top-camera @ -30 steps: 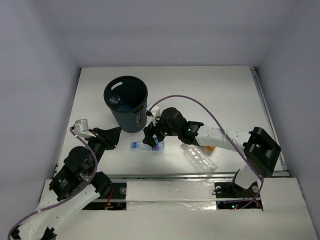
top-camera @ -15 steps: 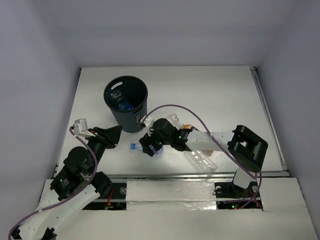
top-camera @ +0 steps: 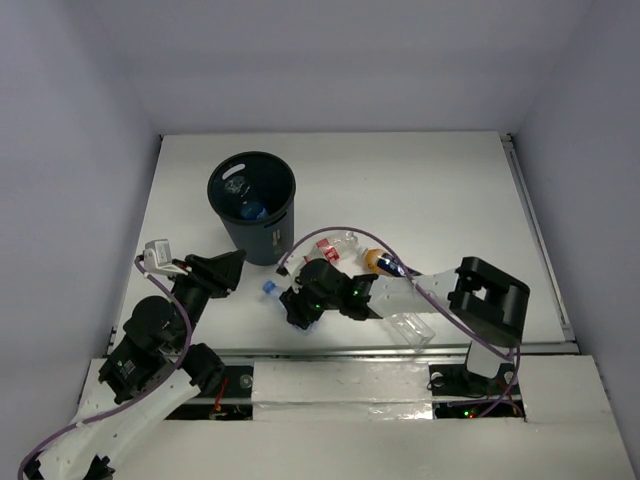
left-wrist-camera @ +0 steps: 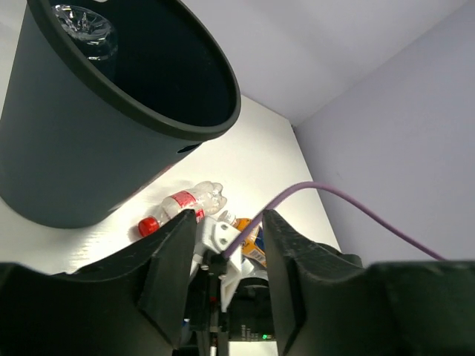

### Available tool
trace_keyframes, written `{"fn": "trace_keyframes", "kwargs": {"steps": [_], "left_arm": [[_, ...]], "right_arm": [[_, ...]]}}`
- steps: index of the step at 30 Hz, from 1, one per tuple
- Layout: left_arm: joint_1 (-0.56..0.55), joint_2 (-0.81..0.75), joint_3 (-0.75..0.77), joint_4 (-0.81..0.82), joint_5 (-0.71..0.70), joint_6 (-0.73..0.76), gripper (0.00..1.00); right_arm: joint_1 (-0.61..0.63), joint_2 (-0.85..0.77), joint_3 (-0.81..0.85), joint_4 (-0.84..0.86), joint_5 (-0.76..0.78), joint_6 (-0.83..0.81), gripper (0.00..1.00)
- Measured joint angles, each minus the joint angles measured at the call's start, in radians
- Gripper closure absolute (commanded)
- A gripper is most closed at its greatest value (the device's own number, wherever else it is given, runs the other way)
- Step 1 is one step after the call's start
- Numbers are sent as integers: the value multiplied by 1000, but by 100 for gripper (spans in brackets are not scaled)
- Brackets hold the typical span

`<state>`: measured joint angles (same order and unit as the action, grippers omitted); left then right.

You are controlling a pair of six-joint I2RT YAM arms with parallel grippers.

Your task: Put the plastic bottles in the bin

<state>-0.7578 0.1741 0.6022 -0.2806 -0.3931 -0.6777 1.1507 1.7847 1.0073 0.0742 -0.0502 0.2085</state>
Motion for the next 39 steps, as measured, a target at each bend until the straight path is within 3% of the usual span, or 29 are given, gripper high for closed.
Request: {"fn": "trace_keyframes", "kwargs": {"steps": [4, 9, 12, 17, 23, 30, 36, 38, 39], "left_arm": [[0, 0, 0, 0, 1, 1, 55], [0, 2, 0, 0, 10, 0, 54], [0, 11, -4, 7, 29, -1, 55], [0, 47, -62, 43, 80, -19, 60], [-8, 140, -232, 171, 189, -89, 65], [-166, 273, -349, 274, 190, -174, 65], [-312, 361, -365, 378, 103, -234, 64], [-363, 415, -365, 411, 69, -249, 63], [-393, 451, -365, 425, 47, -260, 62]], "right_arm": [[3, -105, -81, -16, 17, 26, 50], [3, -398, -116, -75, 93, 32, 51], [-5, -561, -50, -121, 193, 11, 53], [-113, -638, 150, -120, 278, -52, 53], [-235, -428, 502, -89, 229, -98, 53], [-234, -26, 862, -119, 141, -105, 53], [-235, 157, 950, -183, 75, -103, 47], [-235, 183, 950, -205, 61, -103, 43], [-235, 191, 950, -211, 56, -103, 36]]}}
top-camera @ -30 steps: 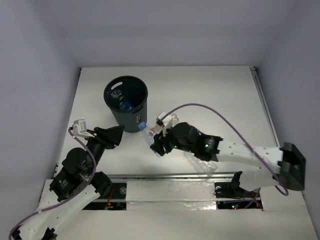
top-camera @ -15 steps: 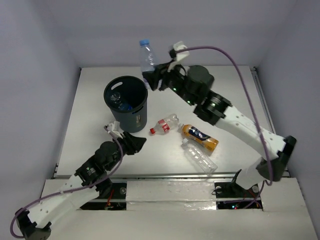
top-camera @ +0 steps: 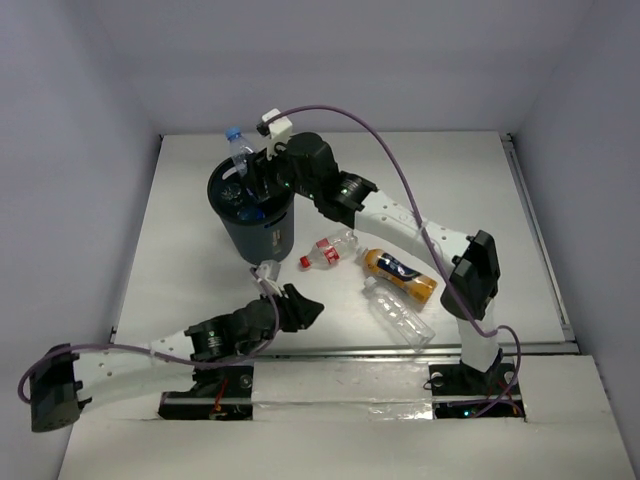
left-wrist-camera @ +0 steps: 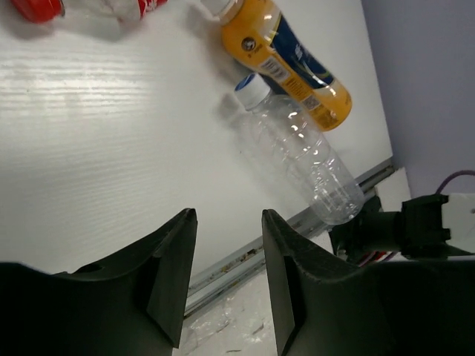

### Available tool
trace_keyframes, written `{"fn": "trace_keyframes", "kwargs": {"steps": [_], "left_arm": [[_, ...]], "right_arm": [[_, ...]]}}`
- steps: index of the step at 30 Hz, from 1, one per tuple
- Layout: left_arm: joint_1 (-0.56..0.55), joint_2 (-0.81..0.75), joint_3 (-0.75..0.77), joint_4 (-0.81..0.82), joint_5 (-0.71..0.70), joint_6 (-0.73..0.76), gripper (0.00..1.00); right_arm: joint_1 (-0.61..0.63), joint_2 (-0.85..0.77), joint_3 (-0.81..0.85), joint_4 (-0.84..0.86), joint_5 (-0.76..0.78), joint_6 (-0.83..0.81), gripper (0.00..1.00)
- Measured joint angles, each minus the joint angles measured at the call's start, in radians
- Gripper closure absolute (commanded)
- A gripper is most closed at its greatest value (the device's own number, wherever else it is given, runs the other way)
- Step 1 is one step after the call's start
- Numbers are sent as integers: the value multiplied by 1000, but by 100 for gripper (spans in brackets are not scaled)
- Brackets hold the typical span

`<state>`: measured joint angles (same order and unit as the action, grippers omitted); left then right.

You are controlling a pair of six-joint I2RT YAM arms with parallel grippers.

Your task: Put the plastic bottles in the bin

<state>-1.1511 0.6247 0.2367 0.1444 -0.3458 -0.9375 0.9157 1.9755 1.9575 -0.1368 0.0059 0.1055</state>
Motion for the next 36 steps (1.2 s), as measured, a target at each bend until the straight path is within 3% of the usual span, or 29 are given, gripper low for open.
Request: {"fn": "trace_keyframes", "kwargs": {"steps": [6, 10, 15, 17, 20, 21, 23, 26, 31, 36], "left_arm": [[-123, 217, 15, 70, -90, -46, 50], [-161, 344, 63, 115, -120, -63, 40], [-192, 485, 141, 184, -134, -82, 36], [-201, 533, 170, 205, -137, -91, 36], [-212, 612, 217, 232, -140, -106, 33], [-216, 637, 232, 235, -139, -111, 32], [-217, 687, 264, 235, -137, -121, 27], [-217, 771, 333, 232, -134, -142, 22], [-217, 880, 433, 224, -136, -183, 16], [-206, 960, 498, 217, -129, -206, 15]], "right_arm": [[0, 3, -1, -11, -13, 5, 14], [0, -25, -27, -5, -13, 4, 13], [0, -84, -76, 20, -13, 3, 14], [0, -121, -112, 34, -7, 6, 19], [0, -211, -220, 73, 26, 14, 58], [0, -255, -265, 84, 39, 18, 78], [0, -360, -376, 121, 60, 40, 81], [0, -541, -544, 164, 77, 68, 73], [0, -788, -731, 230, 96, 109, 21], [0, -899, -851, 235, 104, 134, 16]]}}
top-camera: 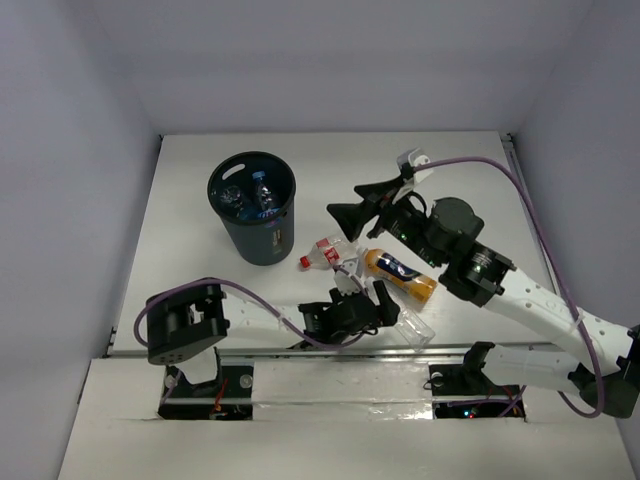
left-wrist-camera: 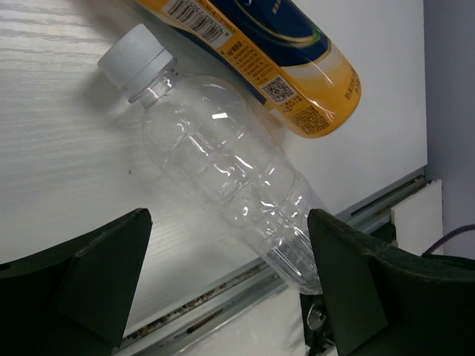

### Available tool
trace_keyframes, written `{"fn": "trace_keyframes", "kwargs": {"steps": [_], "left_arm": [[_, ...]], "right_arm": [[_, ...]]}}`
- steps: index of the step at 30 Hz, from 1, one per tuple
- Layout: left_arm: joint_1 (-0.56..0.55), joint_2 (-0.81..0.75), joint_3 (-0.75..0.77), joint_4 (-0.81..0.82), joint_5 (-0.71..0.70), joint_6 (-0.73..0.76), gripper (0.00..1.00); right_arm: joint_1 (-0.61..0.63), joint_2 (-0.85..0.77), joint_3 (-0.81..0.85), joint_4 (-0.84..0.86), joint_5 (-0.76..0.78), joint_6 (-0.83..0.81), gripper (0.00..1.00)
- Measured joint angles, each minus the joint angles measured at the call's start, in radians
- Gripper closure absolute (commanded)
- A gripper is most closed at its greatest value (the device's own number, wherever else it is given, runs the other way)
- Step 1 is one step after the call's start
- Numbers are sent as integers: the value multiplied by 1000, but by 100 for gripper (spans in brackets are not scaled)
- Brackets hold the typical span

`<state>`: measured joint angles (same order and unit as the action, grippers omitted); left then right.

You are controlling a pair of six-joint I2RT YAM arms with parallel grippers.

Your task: Put the plastic bottles in the bin

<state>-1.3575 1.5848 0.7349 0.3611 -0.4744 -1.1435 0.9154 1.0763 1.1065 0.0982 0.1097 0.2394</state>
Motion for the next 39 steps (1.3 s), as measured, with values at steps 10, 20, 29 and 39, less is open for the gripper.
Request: {"fn": "trace_keyframes", "kwargs": {"steps": [10, 20, 29, 39], "left_arm": [[50, 118, 89, -20, 44, 3, 13], [62, 150, 115, -16, 58, 8, 13], [78, 201, 143, -26, 21, 5, 23], [84, 187, 126, -43, -29, -13, 49]], "right_arm": [[0, -68, -148, -3, -57, 43, 15], [0, -79, -236, 14, -122, 75, 15], [0, -103, -236, 14, -135, 79, 15], [0, -104, -238, 13, -135, 82, 16]]}}
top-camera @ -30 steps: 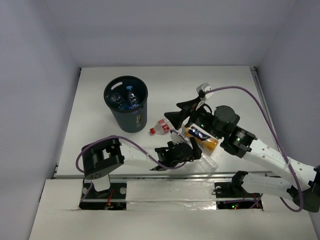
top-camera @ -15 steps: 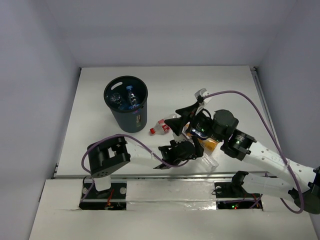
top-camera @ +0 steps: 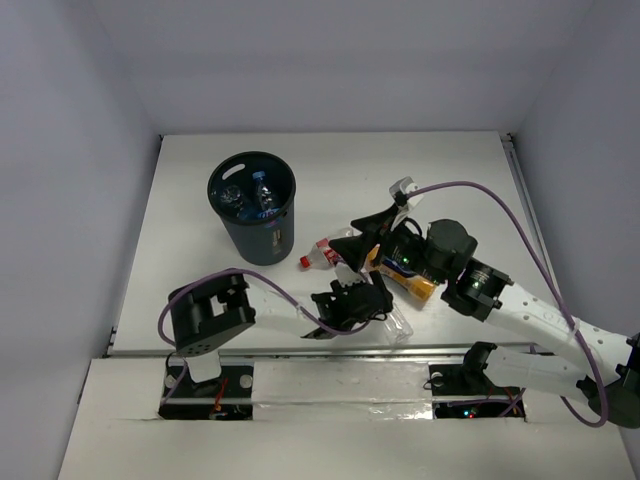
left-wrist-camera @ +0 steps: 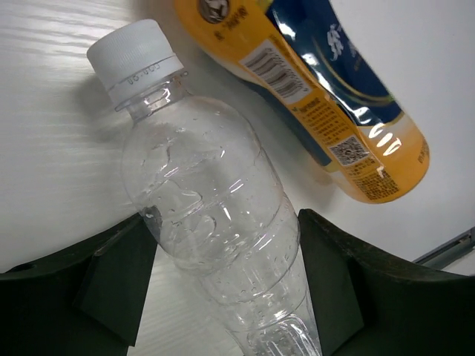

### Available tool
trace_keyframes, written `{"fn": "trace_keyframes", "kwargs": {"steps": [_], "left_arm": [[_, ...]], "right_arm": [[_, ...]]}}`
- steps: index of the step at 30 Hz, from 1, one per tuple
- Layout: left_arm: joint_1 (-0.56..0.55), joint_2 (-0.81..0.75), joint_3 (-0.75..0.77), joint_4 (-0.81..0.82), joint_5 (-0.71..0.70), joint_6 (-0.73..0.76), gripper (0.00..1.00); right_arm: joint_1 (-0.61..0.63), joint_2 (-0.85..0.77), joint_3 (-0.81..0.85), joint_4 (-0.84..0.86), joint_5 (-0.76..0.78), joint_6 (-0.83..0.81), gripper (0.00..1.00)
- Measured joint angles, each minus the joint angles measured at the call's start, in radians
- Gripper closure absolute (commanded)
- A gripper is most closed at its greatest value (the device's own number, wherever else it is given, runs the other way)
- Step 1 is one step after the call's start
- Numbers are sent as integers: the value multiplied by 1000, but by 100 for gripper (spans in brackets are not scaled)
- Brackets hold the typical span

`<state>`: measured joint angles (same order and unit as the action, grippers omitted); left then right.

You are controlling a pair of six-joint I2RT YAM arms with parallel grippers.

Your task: Put the plastic bottles in the bin

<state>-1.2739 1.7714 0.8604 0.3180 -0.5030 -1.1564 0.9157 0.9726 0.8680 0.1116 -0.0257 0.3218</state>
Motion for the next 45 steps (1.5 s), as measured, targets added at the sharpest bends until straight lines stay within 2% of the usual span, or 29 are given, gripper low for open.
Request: {"fn": "trace_keyframes", "kwargs": {"steps": [2, 3, 4, 6, 7, 9, 13, 19, 23, 27, 32, 35, 40, 45], "left_arm": [[0, -38, -38, -12, -10, -8, 58], [-1, -62, -56, -27, -15, -9, 58], [-3, -85, -71, -48, -21, -9, 59], [-13, -137, -98, -106, -40, -8, 59], [-18, -168, -107, -145, -53, -8, 60], [-37, -238, -111, -214, -80, -6, 60], [-74, -439, -111, -302, -143, 17, 62], [-80, -767, -103, -316, -248, 135, 63], [-58, -866, -39, -299, -359, 280, 63], [67, -860, 63, -231, -416, 471, 64], [397, -740, 237, -201, -406, 658, 64], [533, -633, 355, -227, -394, 723, 64], [641, -476, 545, -286, -412, 850, 64], [653, -449, 550, -283, -509, 1014, 64]], "right_arm": [[0, -2, 0, -1, 7, 0, 17], [0, -5, -1, -1, 14, 0, 21], [0, -10, -2, -3, 24, 0, 30], [0, -26, -3, -8, 47, 4, 38], [0, -38, -8, -7, 60, 6, 47], [0, -69, -23, -9, 91, 8, 54], [-15, -108, -42, -19, 145, 14, 56], [-73, -150, -114, -40, 197, 35, 57], [-91, -190, -152, -74, 245, 54, 56], [-92, -201, -171, -75, 258, 74, 56], [-98, -202, -227, -82, 257, 93, 55], [-98, -206, -249, -87, 257, 98, 54], [-98, -228, -283, -84, 255, 110, 54], [-98, -234, -305, -78, 246, 122, 54]]}}
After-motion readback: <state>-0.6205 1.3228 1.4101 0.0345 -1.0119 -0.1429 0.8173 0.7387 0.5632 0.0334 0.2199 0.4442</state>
